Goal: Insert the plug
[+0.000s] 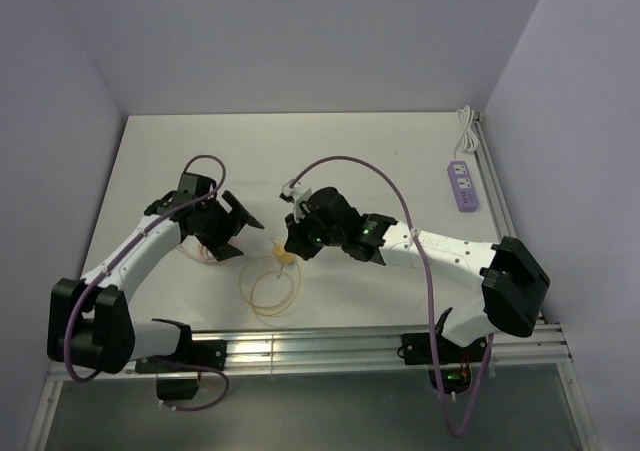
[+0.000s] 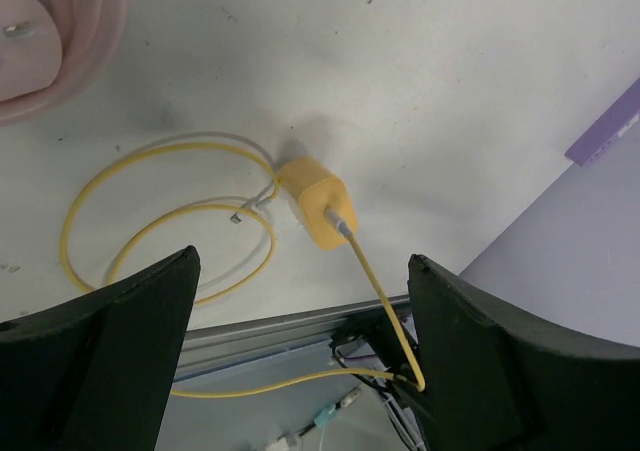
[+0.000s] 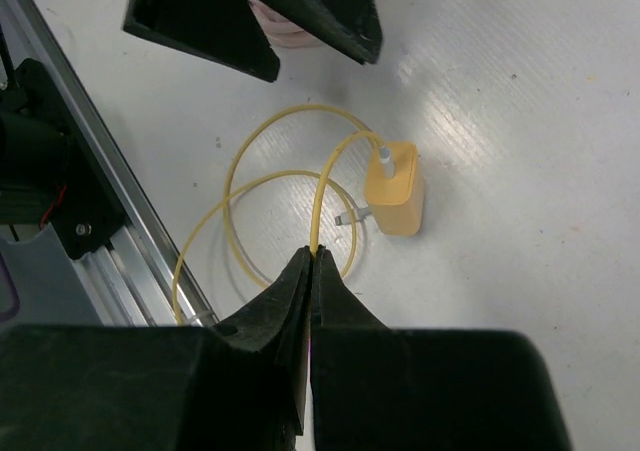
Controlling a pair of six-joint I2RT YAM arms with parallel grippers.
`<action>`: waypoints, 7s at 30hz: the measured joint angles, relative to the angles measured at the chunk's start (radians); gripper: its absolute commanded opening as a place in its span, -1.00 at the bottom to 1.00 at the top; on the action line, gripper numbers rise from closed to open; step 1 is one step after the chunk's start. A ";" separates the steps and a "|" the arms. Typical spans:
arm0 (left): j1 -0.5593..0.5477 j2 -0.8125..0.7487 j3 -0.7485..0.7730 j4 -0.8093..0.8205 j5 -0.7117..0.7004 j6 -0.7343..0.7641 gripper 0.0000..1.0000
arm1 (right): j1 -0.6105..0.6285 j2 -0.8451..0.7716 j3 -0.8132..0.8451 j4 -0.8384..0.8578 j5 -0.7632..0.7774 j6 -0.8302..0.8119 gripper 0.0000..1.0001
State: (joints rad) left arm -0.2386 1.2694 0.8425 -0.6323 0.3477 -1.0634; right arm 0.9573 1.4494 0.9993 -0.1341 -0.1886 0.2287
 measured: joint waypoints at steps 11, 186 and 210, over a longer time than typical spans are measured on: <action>-0.020 0.182 0.027 0.023 0.086 -0.035 0.79 | 0.000 0.000 0.000 0.006 -0.021 -0.008 -1.00; -0.267 -0.513 -0.108 0.540 0.536 0.362 0.05 | -0.167 -0.328 -0.224 0.535 -0.649 0.536 -1.00; -0.267 -0.546 -0.100 0.560 0.478 0.337 -0.11 | -0.165 -0.359 -0.253 0.523 -0.605 0.522 -1.00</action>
State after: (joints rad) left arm -0.5056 0.7238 0.7429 -0.0723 0.8257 -0.7265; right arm 0.7925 1.0901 0.7460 0.3885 -0.7933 0.7506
